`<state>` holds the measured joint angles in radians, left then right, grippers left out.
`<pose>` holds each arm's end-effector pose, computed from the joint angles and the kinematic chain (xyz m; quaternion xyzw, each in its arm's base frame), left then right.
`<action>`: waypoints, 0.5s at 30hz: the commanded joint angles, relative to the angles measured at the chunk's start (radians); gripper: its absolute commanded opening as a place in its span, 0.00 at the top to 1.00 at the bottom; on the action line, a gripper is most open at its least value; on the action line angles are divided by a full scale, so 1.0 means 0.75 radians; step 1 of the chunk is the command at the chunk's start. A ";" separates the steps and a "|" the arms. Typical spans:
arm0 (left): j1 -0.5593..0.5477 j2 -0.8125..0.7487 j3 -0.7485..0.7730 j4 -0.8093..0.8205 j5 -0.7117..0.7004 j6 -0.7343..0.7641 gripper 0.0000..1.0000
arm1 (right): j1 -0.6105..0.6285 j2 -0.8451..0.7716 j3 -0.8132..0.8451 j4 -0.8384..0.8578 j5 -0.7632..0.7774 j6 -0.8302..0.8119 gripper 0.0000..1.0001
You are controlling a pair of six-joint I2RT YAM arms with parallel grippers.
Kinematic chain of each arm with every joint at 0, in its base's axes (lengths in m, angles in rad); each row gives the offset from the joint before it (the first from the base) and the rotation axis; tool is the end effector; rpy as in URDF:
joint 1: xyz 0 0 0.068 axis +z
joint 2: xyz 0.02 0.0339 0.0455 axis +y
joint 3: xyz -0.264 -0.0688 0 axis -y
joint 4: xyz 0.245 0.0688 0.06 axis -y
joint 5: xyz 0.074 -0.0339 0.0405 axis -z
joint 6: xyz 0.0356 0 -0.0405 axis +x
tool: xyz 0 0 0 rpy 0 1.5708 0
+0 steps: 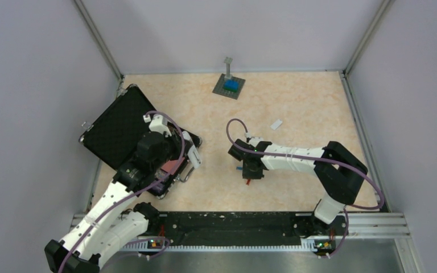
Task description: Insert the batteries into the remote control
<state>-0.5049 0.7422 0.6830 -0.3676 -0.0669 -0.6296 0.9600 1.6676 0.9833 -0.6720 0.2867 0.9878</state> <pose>0.1528 -0.0817 0.2920 -0.0704 0.8376 -0.2670 0.4714 0.1782 0.2370 0.1622 0.0290 0.9837 0.0078 0.1770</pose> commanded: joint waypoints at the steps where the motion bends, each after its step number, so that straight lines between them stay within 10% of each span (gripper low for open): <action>1: 0.005 -0.012 0.003 0.062 0.020 -0.009 1.00 | 0.015 0.028 0.039 -0.012 0.007 -0.010 0.77; 15: 0.006 -0.070 -0.019 0.179 0.302 0.164 1.00 | 0.015 -0.114 -0.043 0.086 0.069 0.025 0.88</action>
<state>-0.5041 0.7391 0.6819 -0.3553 0.0147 -0.5911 0.9600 1.6581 0.9741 -0.6502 0.2901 0.9806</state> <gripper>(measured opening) 0.259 0.136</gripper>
